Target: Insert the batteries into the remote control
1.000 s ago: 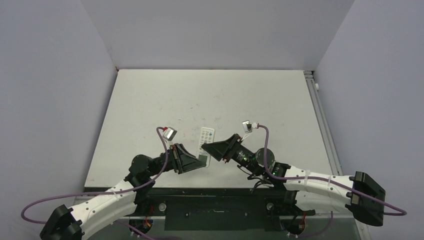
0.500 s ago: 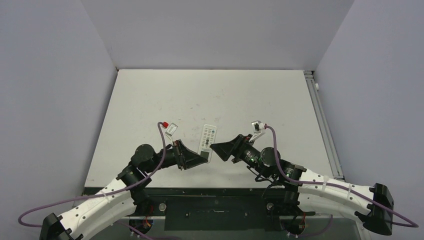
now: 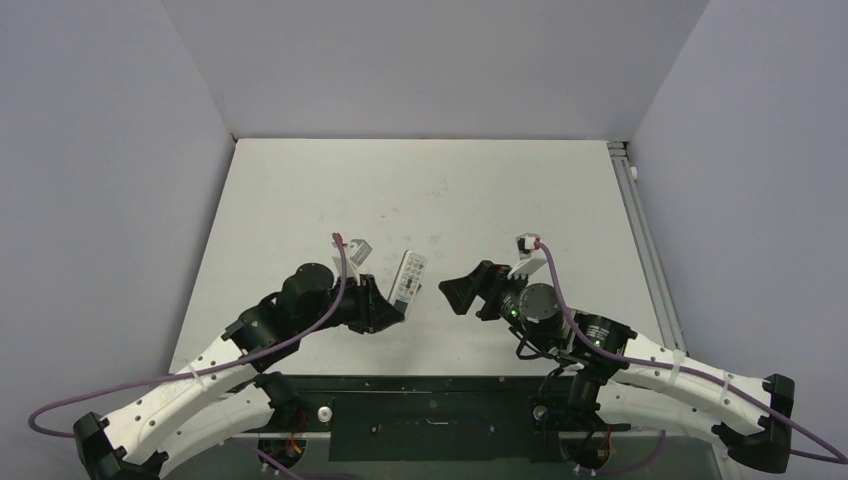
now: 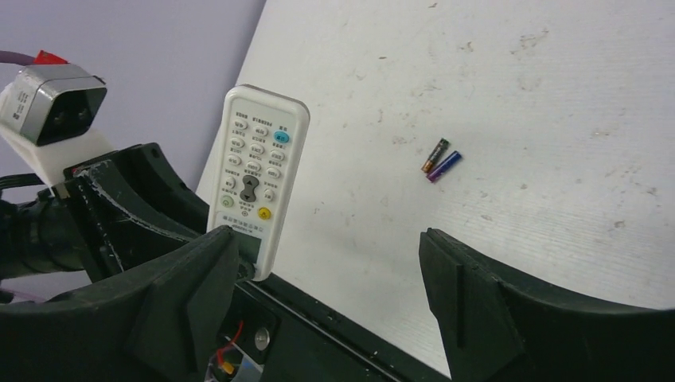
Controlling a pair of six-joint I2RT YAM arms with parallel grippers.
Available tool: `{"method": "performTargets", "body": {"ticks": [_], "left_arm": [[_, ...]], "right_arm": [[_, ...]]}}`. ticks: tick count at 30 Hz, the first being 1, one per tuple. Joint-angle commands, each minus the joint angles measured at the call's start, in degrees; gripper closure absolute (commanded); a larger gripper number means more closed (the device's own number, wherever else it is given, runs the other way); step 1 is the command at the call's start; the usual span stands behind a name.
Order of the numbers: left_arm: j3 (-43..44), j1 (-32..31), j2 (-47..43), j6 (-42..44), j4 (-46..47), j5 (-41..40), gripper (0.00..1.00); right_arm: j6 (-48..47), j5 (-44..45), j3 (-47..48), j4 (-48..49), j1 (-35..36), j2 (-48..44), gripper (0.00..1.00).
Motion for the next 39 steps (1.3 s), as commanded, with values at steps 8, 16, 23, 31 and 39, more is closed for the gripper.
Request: {"method": "performTargets", "body": {"ticks": [8, 16, 23, 31, 39], "left_arm": [[15.9, -16.7, 9.2, 8.2, -23.4, -33.8, 1.0], [23.7, -32.3, 20.9, 3.7, -35.4, -55.4, 1.0], [26.7, -41.2, 26.8, 1.1, -42.0, -66.2, 1.0], [27.3, -48.8, 32.4, 0.7, -46.1, -76.3, 1.0], [25.7, -52.2, 35.4, 1.0, -48.4, -82.0, 1.0]], "right_arm": [[1.8, 9.6, 11.2, -17.2, 0.1, 5.0, 0.15], [6.4, 8.4, 15.3, -20.9, -0.5, 8.6, 0.15], [10.0, 2.4, 15.0, -20.8, -4.3, 6.7, 0.15], [11.4, -17.2, 10.6, -14.6, -14.9, 5.5, 0.18], [12.4, -32.1, 7.8, -11.2, -19.6, 7.8, 0.19]]}}
